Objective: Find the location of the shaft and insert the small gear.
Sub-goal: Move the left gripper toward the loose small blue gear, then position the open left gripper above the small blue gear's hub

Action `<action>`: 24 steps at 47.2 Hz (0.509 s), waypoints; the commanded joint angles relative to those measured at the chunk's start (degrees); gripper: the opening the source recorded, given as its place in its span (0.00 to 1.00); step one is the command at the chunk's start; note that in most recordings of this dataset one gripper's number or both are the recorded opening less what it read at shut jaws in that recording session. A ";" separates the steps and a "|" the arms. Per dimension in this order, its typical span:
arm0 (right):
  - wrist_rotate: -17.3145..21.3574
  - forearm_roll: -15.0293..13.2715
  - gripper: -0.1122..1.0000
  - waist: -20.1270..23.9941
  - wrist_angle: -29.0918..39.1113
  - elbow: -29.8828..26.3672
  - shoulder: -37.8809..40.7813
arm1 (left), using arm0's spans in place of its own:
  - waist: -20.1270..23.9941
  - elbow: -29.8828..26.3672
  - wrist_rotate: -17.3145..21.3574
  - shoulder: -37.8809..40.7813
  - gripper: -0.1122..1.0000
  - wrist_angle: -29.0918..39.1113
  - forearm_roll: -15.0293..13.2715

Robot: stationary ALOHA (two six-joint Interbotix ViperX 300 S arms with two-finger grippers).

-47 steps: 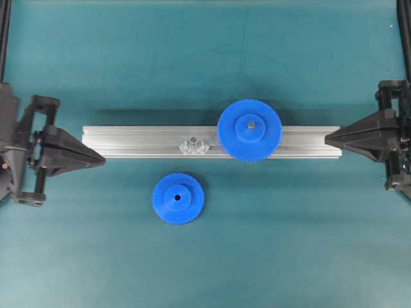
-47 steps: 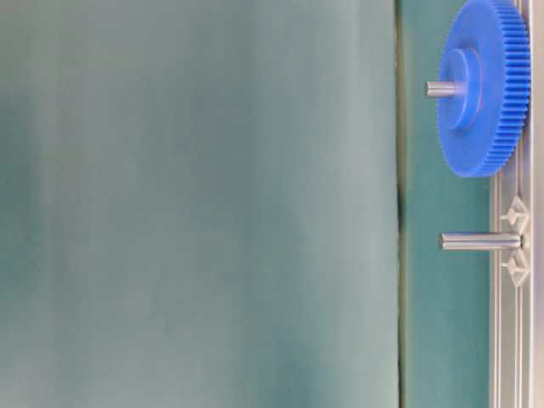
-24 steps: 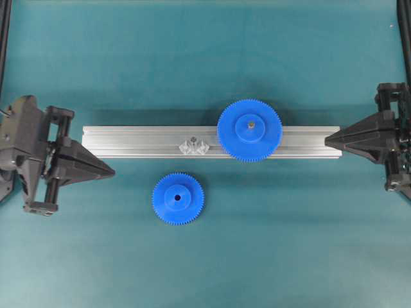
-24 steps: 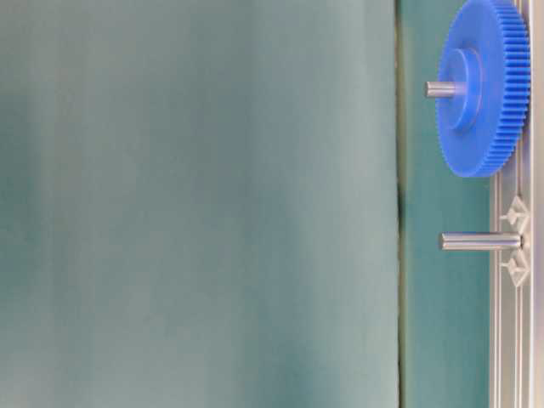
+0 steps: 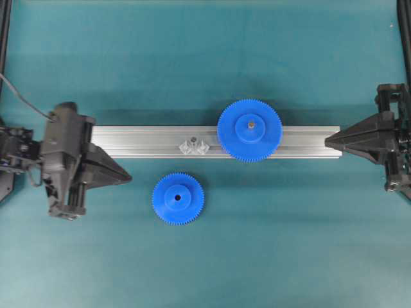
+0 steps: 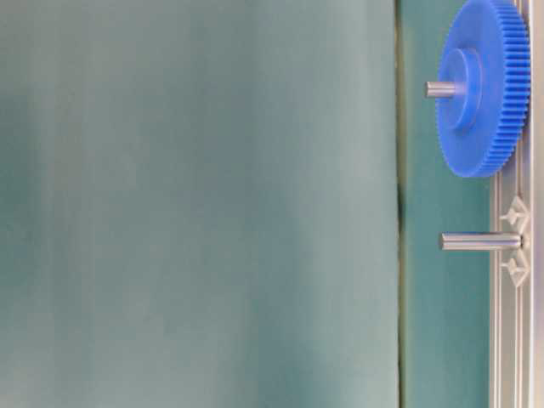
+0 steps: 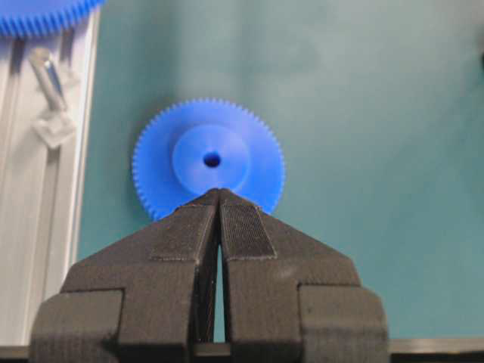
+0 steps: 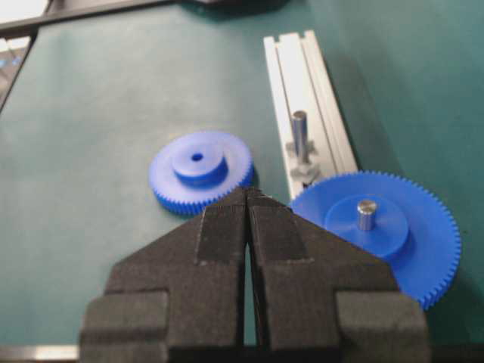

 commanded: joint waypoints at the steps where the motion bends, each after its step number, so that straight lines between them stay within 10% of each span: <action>1: 0.53 0.09 0.08 -0.09 -0.18 -0.53 0.53 | -0.26 -2.99 -0.09 1.67 0.08 1.32 0.18; 24: 0.62 0.09 0.08 -0.09 -0.18 -0.53 0.44 | -0.26 -11.60 -2.90 12.30 0.08 9.76 0.09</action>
